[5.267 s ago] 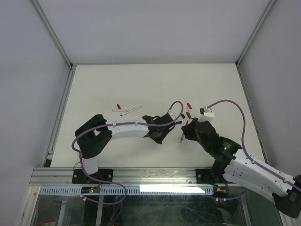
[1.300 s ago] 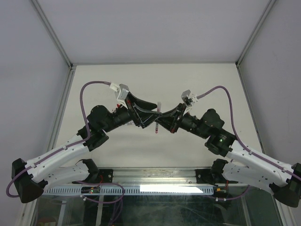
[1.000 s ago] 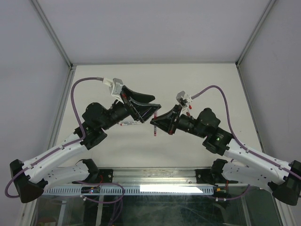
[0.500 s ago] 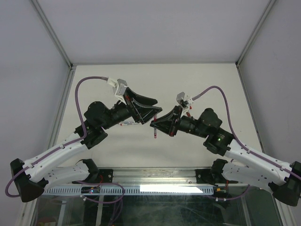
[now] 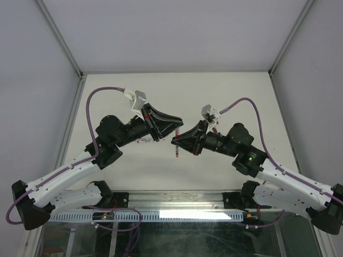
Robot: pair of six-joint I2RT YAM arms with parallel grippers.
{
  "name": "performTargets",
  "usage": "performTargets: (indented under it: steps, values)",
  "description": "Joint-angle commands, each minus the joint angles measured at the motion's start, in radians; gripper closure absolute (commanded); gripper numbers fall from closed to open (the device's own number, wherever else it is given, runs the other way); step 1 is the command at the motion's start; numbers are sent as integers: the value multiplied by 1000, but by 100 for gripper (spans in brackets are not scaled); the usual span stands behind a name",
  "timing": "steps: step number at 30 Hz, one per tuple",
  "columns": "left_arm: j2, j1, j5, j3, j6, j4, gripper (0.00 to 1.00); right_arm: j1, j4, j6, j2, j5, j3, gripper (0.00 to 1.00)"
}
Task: Insert the pens into the pen caps
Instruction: Insert the pen cap onto the pen.
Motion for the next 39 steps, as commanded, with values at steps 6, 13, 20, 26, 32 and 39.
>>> performTargets:
  steps: [6,13,20,26,32,39]
  values:
    - [-12,0,52,19,18,3,100,-1,41,-20,-30,52,81,100]
    - [15,0,120,45,39,-40,100,-1,28,-39,-37,111,125,100]
    - [56,0,193,69,48,-95,100,-2,47,-73,-53,168,166,100]
    - [84,-1,241,80,79,-193,100,-2,21,-127,-44,190,238,100]
    - [102,-12,270,67,82,-236,100,-2,31,-154,-63,228,258,100]
    - [117,-95,238,2,57,-224,100,-2,43,-157,-83,244,277,100]
